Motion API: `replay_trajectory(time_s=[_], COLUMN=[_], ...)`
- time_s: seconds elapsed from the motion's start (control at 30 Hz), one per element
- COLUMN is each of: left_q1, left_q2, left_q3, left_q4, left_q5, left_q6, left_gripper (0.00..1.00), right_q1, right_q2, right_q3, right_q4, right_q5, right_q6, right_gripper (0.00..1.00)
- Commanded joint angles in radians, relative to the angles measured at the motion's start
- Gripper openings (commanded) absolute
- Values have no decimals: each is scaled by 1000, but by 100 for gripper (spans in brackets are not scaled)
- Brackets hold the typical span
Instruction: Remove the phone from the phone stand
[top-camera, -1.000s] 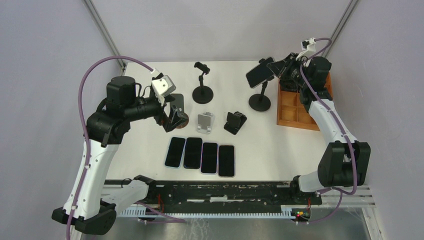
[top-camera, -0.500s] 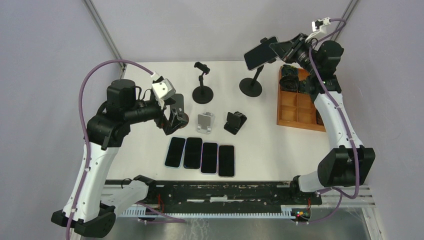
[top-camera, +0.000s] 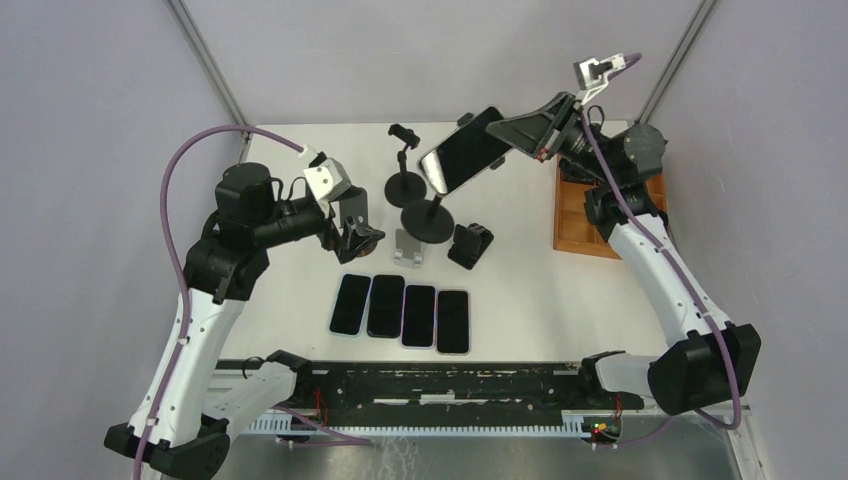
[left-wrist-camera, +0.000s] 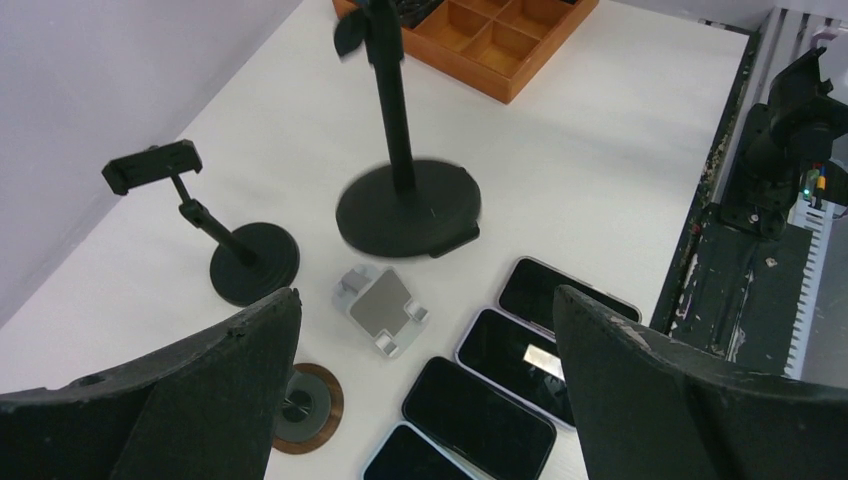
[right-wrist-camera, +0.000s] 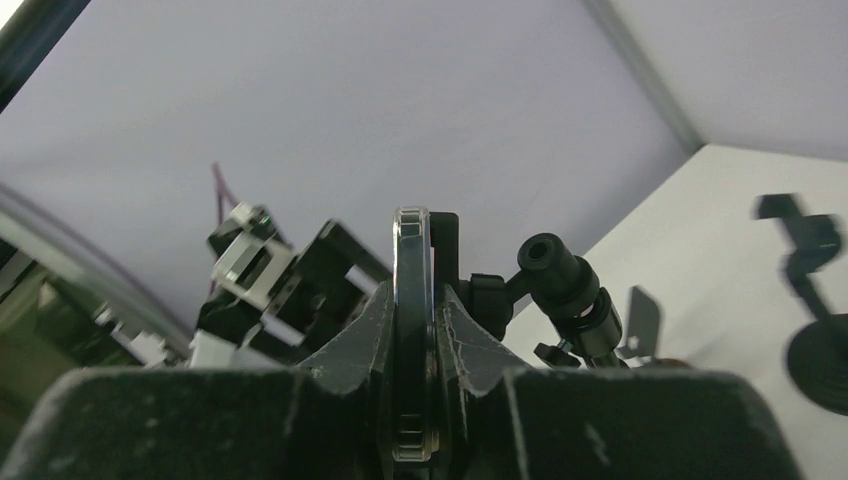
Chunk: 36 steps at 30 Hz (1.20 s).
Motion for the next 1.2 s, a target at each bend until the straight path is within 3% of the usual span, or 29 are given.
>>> replay_trajectory(time_s=[0.0,0.33,0.7,0.93,1.17], left_q1=[3,3,3,3,3], left_q2=[-8,-42,-11,-13,-11], left_q3=[-13,-46,-62,-58,-48], left_q4=[136,193,256,112,-25], left_q5=[60,185,333,481,503], left_q6=[-60,-121,-218,-98,30], left_gripper=[100,100,100,99,85], right_q1=[119,313,497,563,612], right_q2=[-69,-72,-29,-3,28], right_q3=[39,-6,12,24,48], right_q4=[254,336,315,318,322], right_q5=[-7,-11,31,58,69], right_q6=[95,116,35,0,-24], right_gripper=[0,0,0,0,0])
